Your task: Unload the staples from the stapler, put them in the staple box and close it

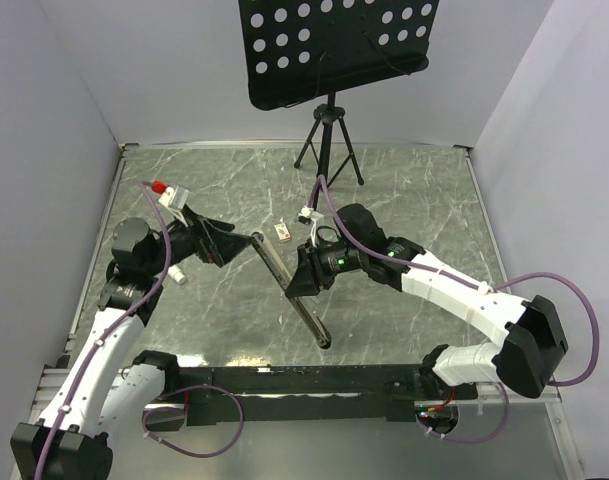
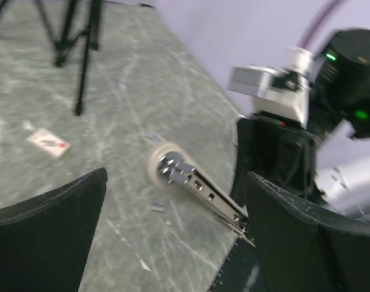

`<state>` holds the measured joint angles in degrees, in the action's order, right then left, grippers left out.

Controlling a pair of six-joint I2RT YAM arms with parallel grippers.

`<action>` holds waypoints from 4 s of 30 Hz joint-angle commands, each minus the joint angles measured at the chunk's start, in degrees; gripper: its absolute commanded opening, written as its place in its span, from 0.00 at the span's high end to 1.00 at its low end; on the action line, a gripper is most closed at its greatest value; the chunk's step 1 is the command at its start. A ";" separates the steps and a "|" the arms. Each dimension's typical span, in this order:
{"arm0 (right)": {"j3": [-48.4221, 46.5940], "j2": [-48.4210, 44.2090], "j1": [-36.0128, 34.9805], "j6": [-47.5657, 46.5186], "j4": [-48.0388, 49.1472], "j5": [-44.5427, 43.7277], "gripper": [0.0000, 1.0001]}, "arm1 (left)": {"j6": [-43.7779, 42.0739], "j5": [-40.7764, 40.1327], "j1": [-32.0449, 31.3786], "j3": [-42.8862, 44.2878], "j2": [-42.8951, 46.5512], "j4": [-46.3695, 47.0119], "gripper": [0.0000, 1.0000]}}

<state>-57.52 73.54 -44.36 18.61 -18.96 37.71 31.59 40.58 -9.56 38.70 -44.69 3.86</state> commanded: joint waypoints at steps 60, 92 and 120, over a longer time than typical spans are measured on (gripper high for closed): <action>-11.39 8.90 -16.37 -3.85 1.03 -37.63 0.61 | 25.98 -1.20 -1.69 0.50 -4.09 -1.57 0.99; -9.81 5.38 9.37 -5.87 -20.93 -52.39 1.00 | -5.49 -29.06 -1.51 8.42 -7.01 -21.79 0.03; -22.99 31.31 31.96 -2.62 -22.08 -52.13 0.94 | -5.23 -33.98 -1.60 7.09 -5.94 -22.23 0.03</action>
<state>-76.95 104.03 -13.43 14.52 -42.41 -13.93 27.51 7.64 -11.22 45.23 -50.50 -18.76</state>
